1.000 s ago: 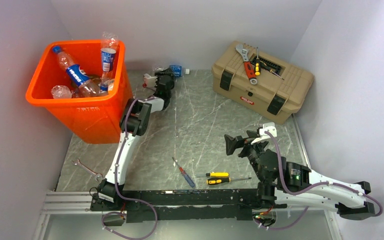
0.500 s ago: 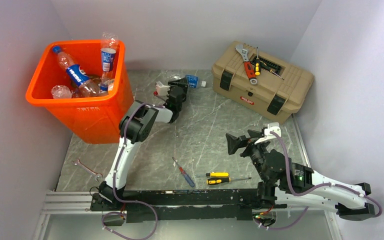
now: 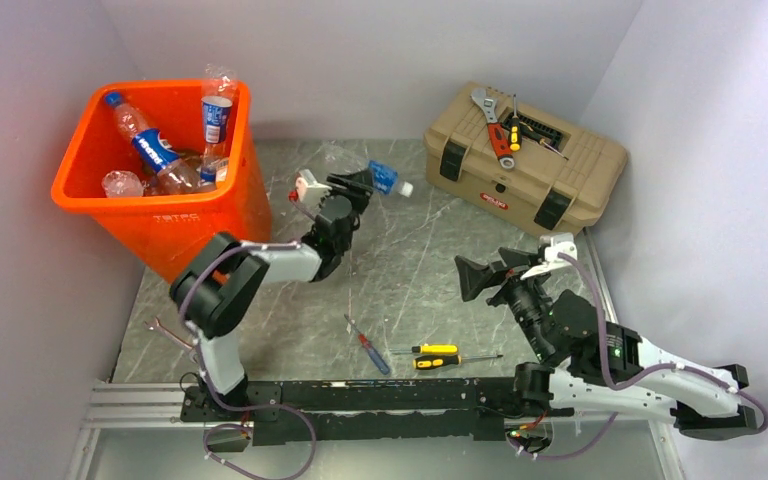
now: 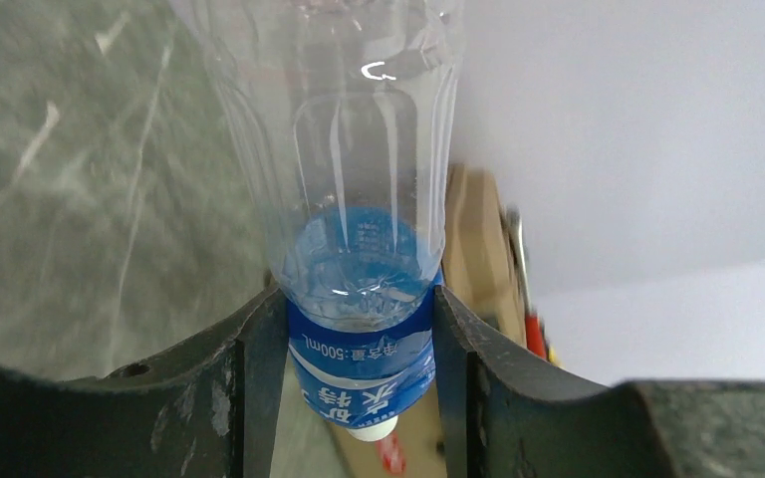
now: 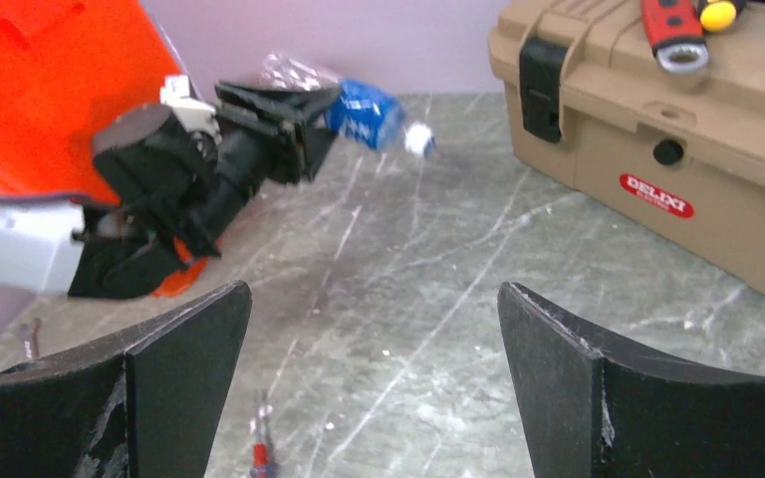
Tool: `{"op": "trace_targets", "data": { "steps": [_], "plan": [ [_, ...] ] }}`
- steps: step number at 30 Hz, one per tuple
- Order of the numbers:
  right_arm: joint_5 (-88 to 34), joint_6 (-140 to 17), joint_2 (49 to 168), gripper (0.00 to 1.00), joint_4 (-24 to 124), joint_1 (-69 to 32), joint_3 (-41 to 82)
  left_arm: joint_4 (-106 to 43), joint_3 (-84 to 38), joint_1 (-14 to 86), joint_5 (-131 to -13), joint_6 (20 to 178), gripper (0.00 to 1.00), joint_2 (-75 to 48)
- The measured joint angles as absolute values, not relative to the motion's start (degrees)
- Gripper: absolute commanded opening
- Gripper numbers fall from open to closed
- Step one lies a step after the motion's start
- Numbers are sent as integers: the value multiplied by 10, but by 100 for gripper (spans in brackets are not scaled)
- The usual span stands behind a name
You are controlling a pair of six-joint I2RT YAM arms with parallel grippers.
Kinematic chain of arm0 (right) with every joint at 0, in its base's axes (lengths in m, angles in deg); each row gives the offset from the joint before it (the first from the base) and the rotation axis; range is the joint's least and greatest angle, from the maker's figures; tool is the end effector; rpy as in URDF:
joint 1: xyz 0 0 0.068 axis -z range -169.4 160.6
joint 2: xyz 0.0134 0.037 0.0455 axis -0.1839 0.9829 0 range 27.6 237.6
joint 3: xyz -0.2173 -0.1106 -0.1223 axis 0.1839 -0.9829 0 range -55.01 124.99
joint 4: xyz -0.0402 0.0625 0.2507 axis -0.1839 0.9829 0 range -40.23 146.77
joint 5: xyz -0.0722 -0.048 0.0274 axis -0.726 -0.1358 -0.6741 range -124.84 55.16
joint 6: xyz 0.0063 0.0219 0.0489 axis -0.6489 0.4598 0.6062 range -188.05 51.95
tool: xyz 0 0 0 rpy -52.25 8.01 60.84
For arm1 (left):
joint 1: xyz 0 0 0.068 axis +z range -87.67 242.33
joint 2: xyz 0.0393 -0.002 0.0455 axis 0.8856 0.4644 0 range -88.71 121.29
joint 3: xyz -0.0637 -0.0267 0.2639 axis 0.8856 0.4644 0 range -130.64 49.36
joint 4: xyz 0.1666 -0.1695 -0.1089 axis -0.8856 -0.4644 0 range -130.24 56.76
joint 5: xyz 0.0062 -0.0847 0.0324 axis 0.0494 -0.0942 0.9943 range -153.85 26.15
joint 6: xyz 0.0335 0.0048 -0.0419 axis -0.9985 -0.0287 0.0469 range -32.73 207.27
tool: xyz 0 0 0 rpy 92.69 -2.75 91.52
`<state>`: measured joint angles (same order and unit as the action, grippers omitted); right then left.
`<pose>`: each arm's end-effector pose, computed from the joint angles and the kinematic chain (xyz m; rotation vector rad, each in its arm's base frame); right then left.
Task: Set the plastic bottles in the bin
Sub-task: Pick up the plastic bottle from the corner of the board, then place the plastic bottle in the trash bin.
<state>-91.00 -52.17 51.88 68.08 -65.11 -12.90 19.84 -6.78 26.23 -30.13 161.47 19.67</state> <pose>0.0503 0.0781 0.3534 -0.0565 1.5946 0.4780 0.3383 -0.2222 0.2087 -0.9785 1.3396 -1.0460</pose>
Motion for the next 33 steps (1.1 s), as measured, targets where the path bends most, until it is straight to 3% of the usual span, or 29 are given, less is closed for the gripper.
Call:
{"op": "trace_targets", "data": {
  "steps": [7,13,24,33],
  "plan": [
    [-885,-545,554,100,646,-651,-74,76,20,104,-323,1475,0,-16],
    [-848,-550,608,100,645,-651,0,-76,1,-6,-347,1307,0,-183],
    [-656,-557,642,100,644,-651,100,-366,-44,-12,-561,1024,0,-391],
    [-554,-560,759,100,671,-651,179,-494,-57,-12,-720,958,0,-448]
  ]
}}
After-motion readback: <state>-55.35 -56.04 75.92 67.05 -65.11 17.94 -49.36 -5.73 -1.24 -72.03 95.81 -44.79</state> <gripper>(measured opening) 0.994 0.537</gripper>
